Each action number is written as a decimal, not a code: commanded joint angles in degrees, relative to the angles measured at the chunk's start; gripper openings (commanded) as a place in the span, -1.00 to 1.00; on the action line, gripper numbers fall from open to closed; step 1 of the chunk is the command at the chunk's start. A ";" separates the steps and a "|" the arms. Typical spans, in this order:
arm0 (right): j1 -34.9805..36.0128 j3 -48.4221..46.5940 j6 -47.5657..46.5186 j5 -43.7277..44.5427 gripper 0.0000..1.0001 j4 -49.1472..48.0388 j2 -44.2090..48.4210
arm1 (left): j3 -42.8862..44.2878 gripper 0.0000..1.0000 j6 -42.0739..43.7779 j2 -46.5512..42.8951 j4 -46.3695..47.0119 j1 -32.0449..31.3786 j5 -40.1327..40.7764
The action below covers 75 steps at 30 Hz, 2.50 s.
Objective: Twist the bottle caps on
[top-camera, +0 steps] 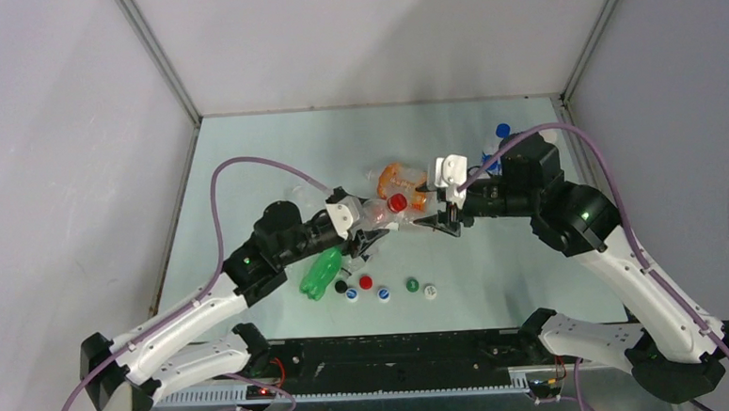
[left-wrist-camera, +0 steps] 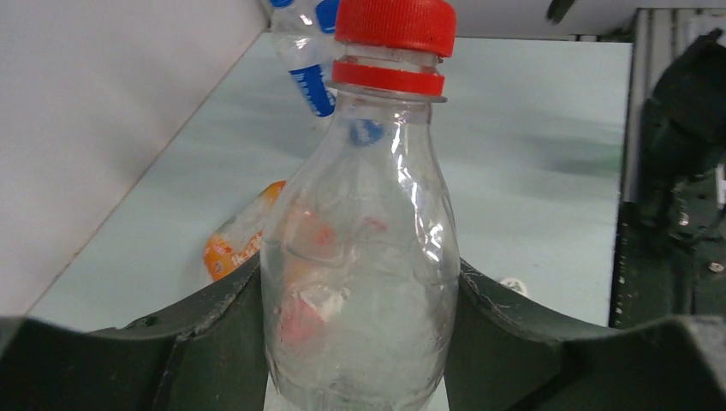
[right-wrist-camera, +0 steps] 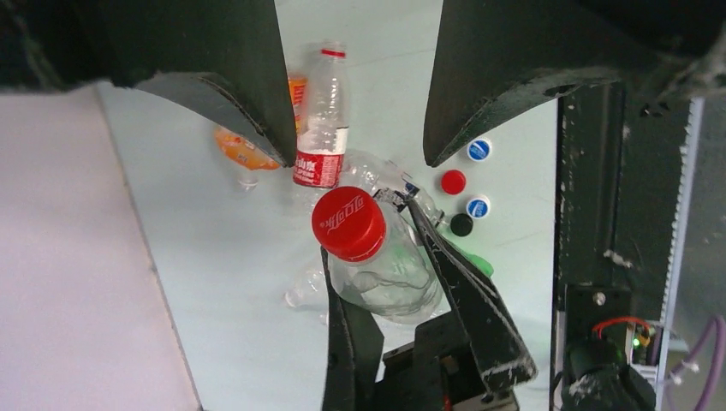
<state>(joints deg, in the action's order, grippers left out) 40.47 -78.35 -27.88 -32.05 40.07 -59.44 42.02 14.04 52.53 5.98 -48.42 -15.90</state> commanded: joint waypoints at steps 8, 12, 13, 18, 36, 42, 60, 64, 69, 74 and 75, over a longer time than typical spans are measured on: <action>0.79 0.13 -15.39 -6.78 0.12 0.09 -0.09 | 7.32 -0.67 1.56 2.77 -9.57 0.54 -11.52; 1.06 0.12 -15.75 -8.78 0.09 0.19 -0.44 | 8.02 -0.67 2.03 3.18 -10.51 0.59 -12.03; 1.08 0.12 -15.86 -8.89 0.09 0.32 -0.52 | 8.09 -0.67 2.08 3.23 -10.53 0.56 -12.04; 1.17 0.12 -16.87 -8.72 0.08 2.25 -1.08 | 8.71 -0.67 2.30 3.57 -11.13 0.57 -12.34; 0.99 0.10 -17.83 -9.47 -0.09 5.12 -3.05 | 9.81 -0.67 2.72 4.31 -11.40 0.61 -13.37; 0.17 -0.10 -15.66 -10.70 -0.36 4.99 -3.91 | 10.10 -0.67 3.43 4.47 -10.96 0.48 -12.05; -7.14 -4.70 67.54 8.06 -0.87 1.04 -14.50 | -2.94 -0.66 25.47 6.28 27.05 -16.49 36.63; -7.86 -4.63 69.64 9.09 -0.62 -0.64 -13.10 | -4.41 -0.67 25.74 8.48 30.02 -17.42 39.82; -8.29 -4.62 54.69 8.69 -0.07 -3.66 -9.34 | -3.34 -0.67 17.76 6.49 19.26 -13.47 32.45; -8.33 -3.48 32.68 5.36 0.22 -4.98 -4.14 | 0.72 -0.66 8.92 3.96 5.58 -5.13 13.65; -8.36 -3.21 29.44 3.94 0.24 -4.86 -3.59 | 1.58 -0.66 7.28 3.88 1.70 -3.93 10.42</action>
<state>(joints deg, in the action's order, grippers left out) 32.23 -81.36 22.04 -24.64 39.24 -67.83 38.09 29.52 58.83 17.82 -57.34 11.22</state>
